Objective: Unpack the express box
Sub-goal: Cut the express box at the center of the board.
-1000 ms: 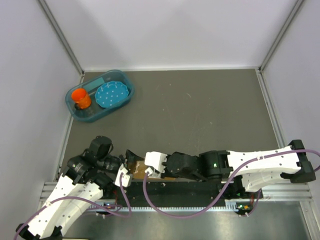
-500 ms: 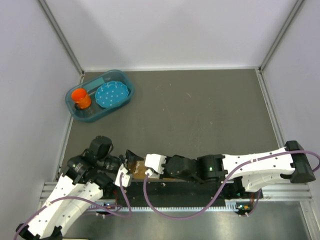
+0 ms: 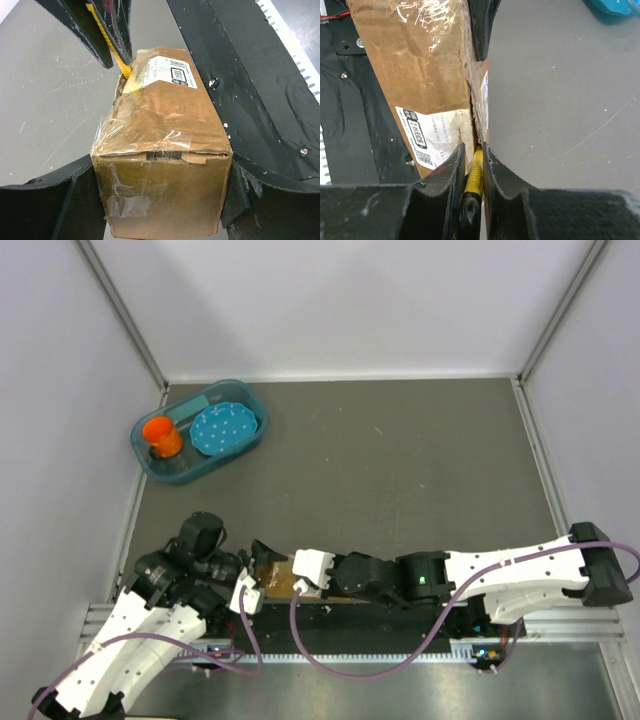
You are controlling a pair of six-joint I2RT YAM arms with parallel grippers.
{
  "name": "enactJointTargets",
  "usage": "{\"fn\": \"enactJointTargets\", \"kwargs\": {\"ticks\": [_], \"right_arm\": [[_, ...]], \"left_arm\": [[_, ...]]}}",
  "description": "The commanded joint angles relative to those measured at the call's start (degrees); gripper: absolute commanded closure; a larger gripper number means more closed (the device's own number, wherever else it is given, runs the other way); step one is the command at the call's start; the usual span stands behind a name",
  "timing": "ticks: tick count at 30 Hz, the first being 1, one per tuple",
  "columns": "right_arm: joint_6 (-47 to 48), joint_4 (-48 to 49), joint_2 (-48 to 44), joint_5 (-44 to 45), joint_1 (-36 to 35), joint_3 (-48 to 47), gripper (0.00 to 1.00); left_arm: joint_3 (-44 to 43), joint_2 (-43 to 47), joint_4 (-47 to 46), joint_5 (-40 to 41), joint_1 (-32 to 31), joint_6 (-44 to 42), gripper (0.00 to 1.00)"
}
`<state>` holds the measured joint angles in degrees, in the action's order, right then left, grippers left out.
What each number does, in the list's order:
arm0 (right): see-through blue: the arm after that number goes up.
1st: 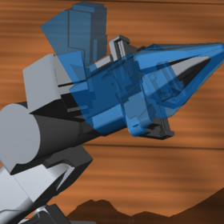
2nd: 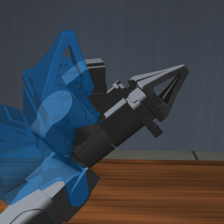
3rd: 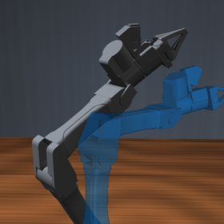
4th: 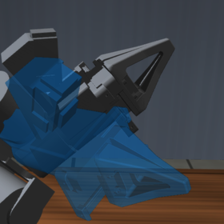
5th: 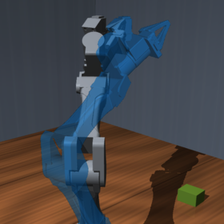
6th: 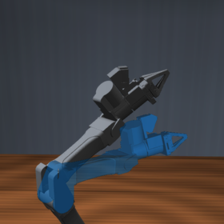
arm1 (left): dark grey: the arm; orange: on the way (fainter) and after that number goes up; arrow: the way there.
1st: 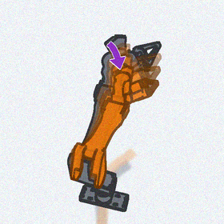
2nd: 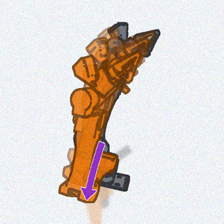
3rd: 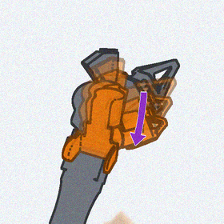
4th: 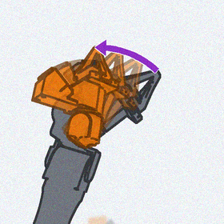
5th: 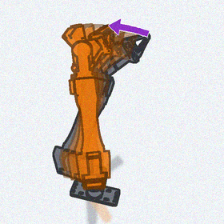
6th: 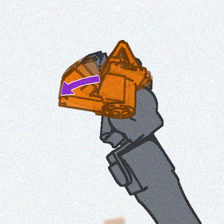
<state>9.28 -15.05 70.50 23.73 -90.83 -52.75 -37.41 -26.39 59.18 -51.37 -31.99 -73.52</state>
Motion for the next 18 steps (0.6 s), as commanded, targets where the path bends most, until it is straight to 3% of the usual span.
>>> {"fn": "enactJointTargets", "kwargs": {"ticks": [1,10,14,18], "right_arm": [[-2.2,-4.6,-2.5,-3.0,0.1,-0.2,0.97],[-2.2,-7.5,-2.6,-5.9,1.5,-1.3,0.72],[-1.7,-7.5,-2.5,-8.1,2.8,-1.6,0.68],[-0.8,-7.7,-2.7,-9.2,3.7,-2.0,0.72]], "left_arm": [[-1.6,0.1,1.8,-2.9,-0.4,0.8,0.51],[-1.9,-0.1,1.8,-3.0,-0.4,0.8,0.52],[-1.9,0.0,1.8,-3.0,-0.4,1.0,0.52],[-1.8,0.1,1.7,-3.0,-0.3,1.0,0.52]]}}
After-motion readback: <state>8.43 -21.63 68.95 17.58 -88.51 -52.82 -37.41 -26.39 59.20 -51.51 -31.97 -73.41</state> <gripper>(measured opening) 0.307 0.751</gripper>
